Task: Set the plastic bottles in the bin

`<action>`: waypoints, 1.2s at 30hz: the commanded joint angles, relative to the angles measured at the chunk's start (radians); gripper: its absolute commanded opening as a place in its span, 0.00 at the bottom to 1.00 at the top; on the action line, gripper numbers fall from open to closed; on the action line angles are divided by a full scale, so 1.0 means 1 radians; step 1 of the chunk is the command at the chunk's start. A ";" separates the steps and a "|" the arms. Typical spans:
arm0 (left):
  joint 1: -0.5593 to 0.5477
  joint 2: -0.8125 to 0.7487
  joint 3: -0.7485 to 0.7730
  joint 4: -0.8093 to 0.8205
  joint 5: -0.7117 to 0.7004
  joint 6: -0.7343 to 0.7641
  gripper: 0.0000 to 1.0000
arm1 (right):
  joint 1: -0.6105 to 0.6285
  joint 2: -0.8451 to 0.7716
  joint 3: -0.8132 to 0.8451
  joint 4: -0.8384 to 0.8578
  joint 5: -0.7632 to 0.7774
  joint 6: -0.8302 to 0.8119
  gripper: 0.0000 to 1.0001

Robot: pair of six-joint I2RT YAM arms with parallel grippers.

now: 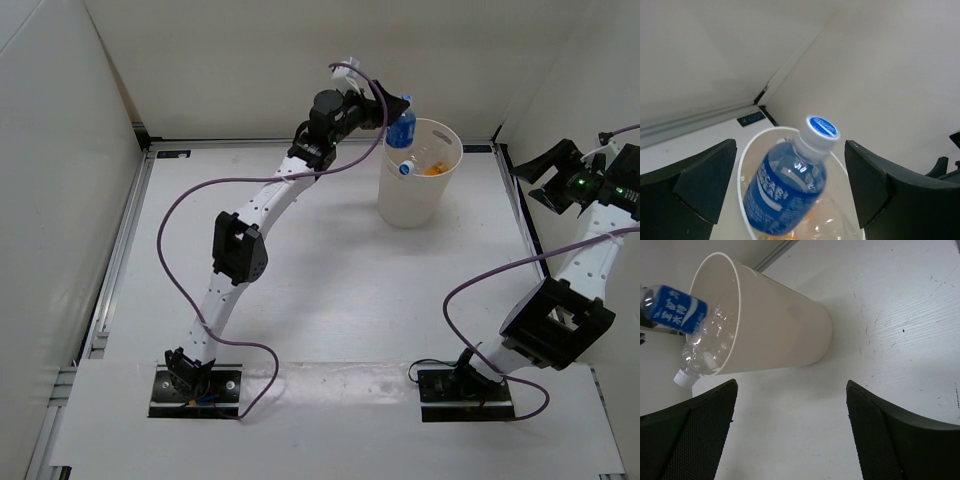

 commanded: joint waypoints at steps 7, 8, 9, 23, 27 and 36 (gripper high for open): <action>-0.013 -0.135 -0.053 -0.093 0.041 0.221 1.00 | 0.005 0.008 0.018 0.031 -0.007 0.019 0.90; -0.015 -0.156 -0.063 -0.095 0.041 0.232 1.00 | 0.010 0.013 0.021 0.032 -0.007 0.014 0.90; -0.013 -0.164 -0.077 -0.096 0.037 0.264 1.00 | 0.011 0.011 0.023 0.033 -0.007 0.017 0.90; 0.122 -0.611 -0.415 -0.263 -0.173 0.568 1.00 | 0.083 0.025 0.073 -0.029 0.153 -0.070 0.90; 0.172 -0.788 -0.711 -0.322 -0.311 0.647 1.00 | 0.112 0.027 0.090 -0.060 0.221 -0.152 0.90; 0.350 -1.132 -1.195 -0.393 -0.631 0.603 1.00 | 0.250 -0.019 0.053 -0.046 0.364 -0.265 0.90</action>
